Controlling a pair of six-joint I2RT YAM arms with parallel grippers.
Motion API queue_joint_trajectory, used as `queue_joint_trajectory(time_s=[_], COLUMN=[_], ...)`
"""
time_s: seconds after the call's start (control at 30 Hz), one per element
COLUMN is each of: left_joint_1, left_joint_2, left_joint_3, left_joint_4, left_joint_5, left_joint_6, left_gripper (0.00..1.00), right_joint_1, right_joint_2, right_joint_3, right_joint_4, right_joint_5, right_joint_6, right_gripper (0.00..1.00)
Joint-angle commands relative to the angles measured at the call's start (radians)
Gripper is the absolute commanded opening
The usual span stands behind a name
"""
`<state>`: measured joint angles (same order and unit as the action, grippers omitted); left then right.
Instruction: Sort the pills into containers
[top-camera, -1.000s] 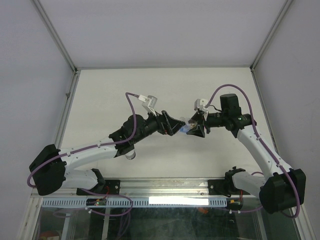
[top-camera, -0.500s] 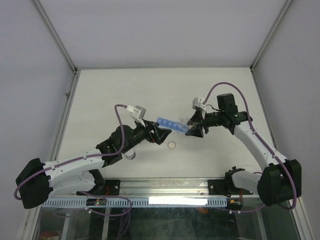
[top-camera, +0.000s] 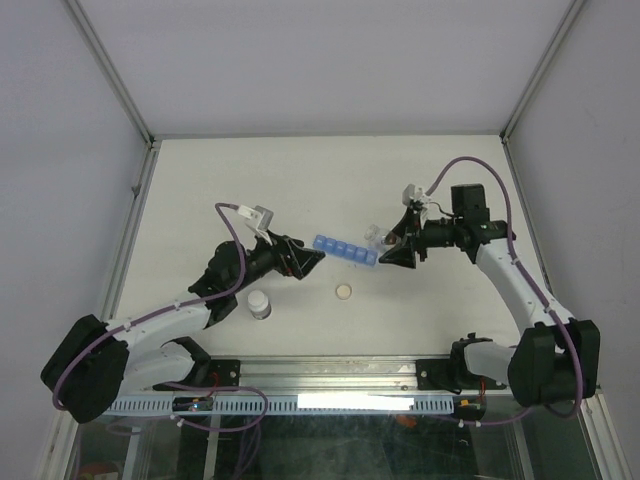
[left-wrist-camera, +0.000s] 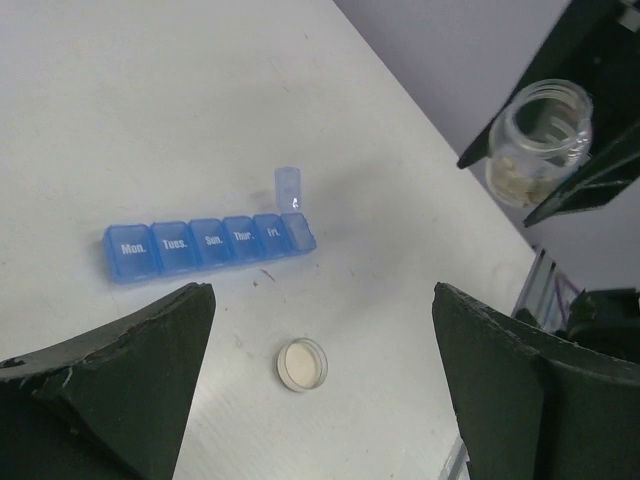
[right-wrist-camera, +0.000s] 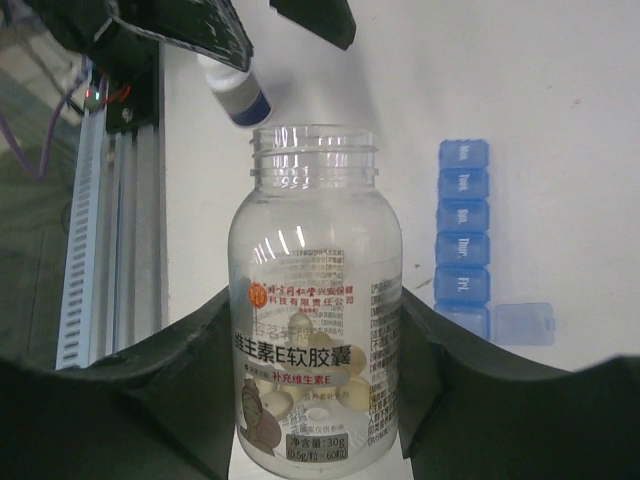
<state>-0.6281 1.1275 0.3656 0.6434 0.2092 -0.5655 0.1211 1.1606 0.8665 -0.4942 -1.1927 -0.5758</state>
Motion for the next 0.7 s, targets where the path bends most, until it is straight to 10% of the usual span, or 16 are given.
queue_joint_trajectory(time_s=[0.0,0.17,0.23,0.3,0.37,0.5,0.63,0.67], left_joint_1=[0.052,0.075,0.099,0.128,0.151,0.170,0.177,0.179], left_joint_2=[0.089,0.162,0.167,0.166,0.165,0.187,0.252,0.271], left_joint_3=[0.021,0.065,0.074,0.093,0.115,0.147,0.201,0.214], left_joint_4=[0.219,0.167,0.152,0.125,0.078,0.041,0.006,-0.017], left_joint_5=[0.164,0.047,0.012,0.017,0.027,0.041,0.038,0.038], left_joint_6=[-0.122,-0.064,-0.051,-0.043,-0.037,-0.027,-0.015,-0.008], left_gripper=[0.91,0.91,0.92,0.93,0.93,0.93,0.93,0.92], right_joint_1=[-0.073,-0.124,-0.125,-0.051,-0.022,-0.127,-0.113,-0.115], right_joint_2=[-0.165,-0.170,-0.114,-0.033,-0.069,-0.204,-0.016,-0.039], right_joint_3=[-0.047,-0.001,0.055,0.053,-0.007,0.063,0.093,0.098], right_joint_4=[0.533,0.923,1.081,1.642,2.002,1.274,2.100,2.000], right_joint_5=[0.121,0.447,0.279,0.014,-0.012,0.438,0.145,0.162], right_joint_6=[0.499,0.934,1.149,1.636,1.752,1.309,1.937,1.877], right_gripper=[0.00,0.00,0.00,0.00,0.00,0.00,0.00,0.00])
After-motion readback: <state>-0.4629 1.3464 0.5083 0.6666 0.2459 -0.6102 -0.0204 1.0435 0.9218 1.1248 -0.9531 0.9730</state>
